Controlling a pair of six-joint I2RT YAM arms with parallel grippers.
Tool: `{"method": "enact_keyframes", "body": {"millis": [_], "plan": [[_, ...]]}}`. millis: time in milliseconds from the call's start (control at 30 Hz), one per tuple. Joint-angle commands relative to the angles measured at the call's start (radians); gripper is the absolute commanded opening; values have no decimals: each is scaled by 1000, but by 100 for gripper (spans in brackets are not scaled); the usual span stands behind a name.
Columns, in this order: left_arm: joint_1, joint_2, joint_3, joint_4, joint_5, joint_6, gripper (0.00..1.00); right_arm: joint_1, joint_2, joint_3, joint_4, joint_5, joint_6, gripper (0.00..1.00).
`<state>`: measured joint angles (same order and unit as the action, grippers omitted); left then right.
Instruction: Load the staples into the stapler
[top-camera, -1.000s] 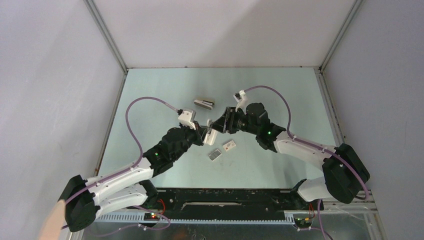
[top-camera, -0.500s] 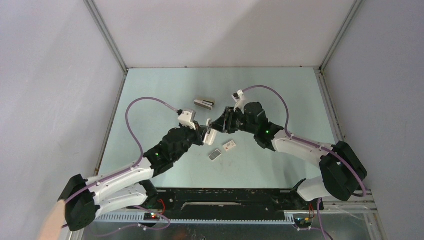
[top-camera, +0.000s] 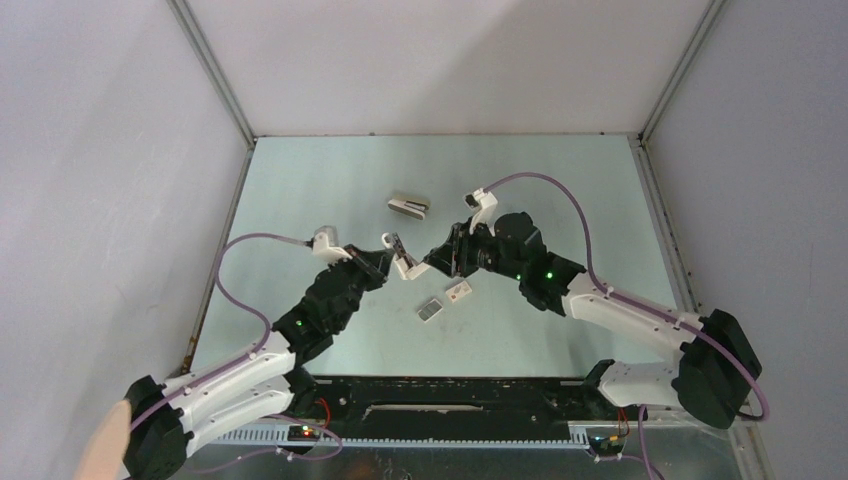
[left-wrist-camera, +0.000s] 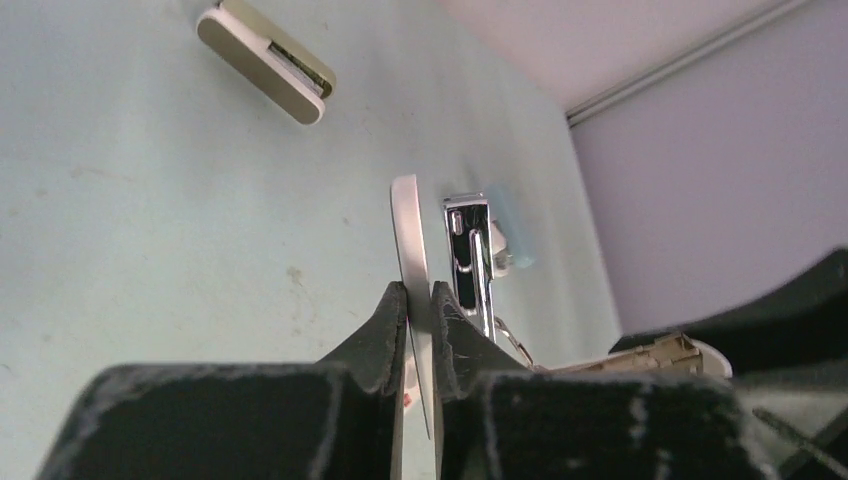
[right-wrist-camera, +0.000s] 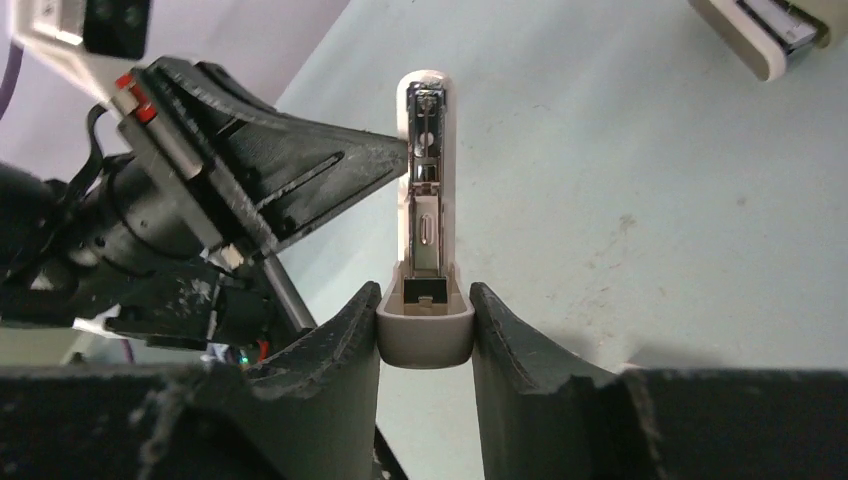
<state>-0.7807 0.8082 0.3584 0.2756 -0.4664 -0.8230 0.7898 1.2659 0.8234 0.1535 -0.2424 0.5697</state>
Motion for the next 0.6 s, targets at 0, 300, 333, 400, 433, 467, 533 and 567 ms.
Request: {"method": "enact_keyframes", "body": {"millis": [0, 300, 333, 400, 433, 467, 533, 567], "plan": [[85, -5, -81, -10, 23, -245, 0, 55, -112, -13, 48, 190, -204, 0], [101, -16, -92, 38, 124, -349, 20, 170, -182, -124, 168, 326, -464, 0], [100, -23, -87, 27, 127, -338, 22, 169, -185, -125, 162, 309, -479, 0], [100, -38, -80, 6, 127, -312, 25, 165, -190, -125, 149, 288, -507, 0], [101, -48, -77, -9, 129, -300, 28, 161, -192, -125, 141, 273, -520, 0], [102, -61, -73, -28, 130, -286, 33, 154, -196, -125, 133, 258, -533, 0], [104, -94, -60, -79, 128, -248, 44, 143, -202, -125, 115, 212, -563, 0], [103, -113, -50, -105, 125, -221, 48, 139, -206, -125, 103, 203, -567, 0]]}}
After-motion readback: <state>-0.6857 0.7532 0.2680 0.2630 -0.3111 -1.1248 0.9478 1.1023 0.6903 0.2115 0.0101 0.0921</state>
